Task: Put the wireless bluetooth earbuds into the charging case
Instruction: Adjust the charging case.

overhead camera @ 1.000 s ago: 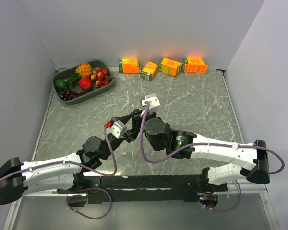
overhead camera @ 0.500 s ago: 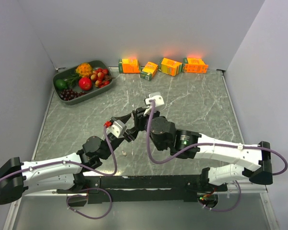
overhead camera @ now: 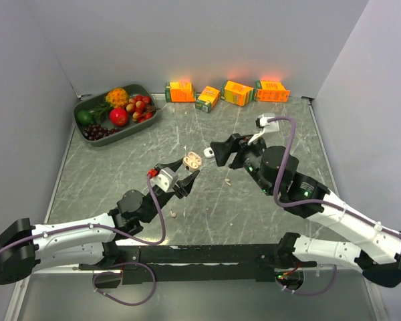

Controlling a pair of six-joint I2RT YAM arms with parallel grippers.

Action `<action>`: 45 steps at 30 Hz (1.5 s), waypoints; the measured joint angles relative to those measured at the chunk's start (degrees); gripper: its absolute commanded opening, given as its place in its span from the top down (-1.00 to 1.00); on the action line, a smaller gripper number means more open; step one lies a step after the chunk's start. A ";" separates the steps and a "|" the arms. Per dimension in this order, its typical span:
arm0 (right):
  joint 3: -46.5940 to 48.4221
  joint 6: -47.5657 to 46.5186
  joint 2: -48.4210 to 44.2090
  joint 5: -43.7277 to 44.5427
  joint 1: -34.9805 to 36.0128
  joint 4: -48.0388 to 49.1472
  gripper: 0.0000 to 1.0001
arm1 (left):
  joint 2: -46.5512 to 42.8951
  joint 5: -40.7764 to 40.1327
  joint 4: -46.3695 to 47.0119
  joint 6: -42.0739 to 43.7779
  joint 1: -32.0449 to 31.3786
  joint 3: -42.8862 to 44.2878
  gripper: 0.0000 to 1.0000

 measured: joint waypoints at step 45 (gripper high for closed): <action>-3.28 7.76 6.01 -28.28 -7.63 -2.23 0.74 | -2.05 7.98 -0.92 -0.63 0.00 -0.28 0.98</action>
